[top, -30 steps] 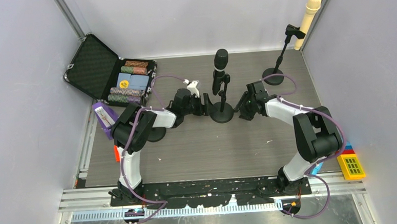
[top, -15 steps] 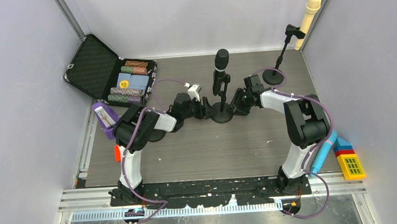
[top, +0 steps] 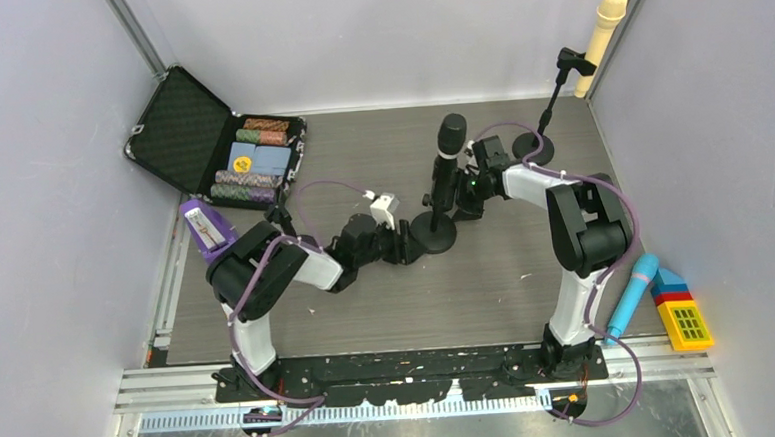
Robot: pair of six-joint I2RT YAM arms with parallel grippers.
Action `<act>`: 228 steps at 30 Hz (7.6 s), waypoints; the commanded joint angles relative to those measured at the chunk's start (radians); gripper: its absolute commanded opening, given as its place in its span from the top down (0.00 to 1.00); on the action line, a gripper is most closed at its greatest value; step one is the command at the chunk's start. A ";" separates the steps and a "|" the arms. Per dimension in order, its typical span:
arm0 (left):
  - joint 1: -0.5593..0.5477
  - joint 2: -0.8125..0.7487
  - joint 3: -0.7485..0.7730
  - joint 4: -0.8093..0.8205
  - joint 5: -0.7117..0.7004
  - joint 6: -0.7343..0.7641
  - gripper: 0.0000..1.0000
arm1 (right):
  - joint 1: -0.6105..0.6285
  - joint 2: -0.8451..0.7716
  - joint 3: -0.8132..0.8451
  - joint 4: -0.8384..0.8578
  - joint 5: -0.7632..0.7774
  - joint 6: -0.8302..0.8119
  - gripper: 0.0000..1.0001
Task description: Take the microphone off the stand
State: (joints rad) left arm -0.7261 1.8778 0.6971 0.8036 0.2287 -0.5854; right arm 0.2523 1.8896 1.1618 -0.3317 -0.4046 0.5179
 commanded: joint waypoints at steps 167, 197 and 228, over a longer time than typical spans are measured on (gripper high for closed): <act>-0.187 -0.373 0.202 -0.218 -0.407 0.498 0.37 | -0.008 -1.005 -0.709 0.357 0.010 0.823 0.49; -0.242 -0.606 0.151 -0.600 -0.424 0.462 1.00 | 0.163 -0.782 -0.695 0.666 -0.065 1.067 0.58; -0.302 -0.682 -0.003 -0.542 -0.519 0.415 1.00 | 0.310 -0.643 -0.756 0.854 -0.009 1.250 0.63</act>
State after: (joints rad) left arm -1.0210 1.1927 0.6941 0.2710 -0.2844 -0.1593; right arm 0.5518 1.2221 0.4053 0.3820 -0.4206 1.7134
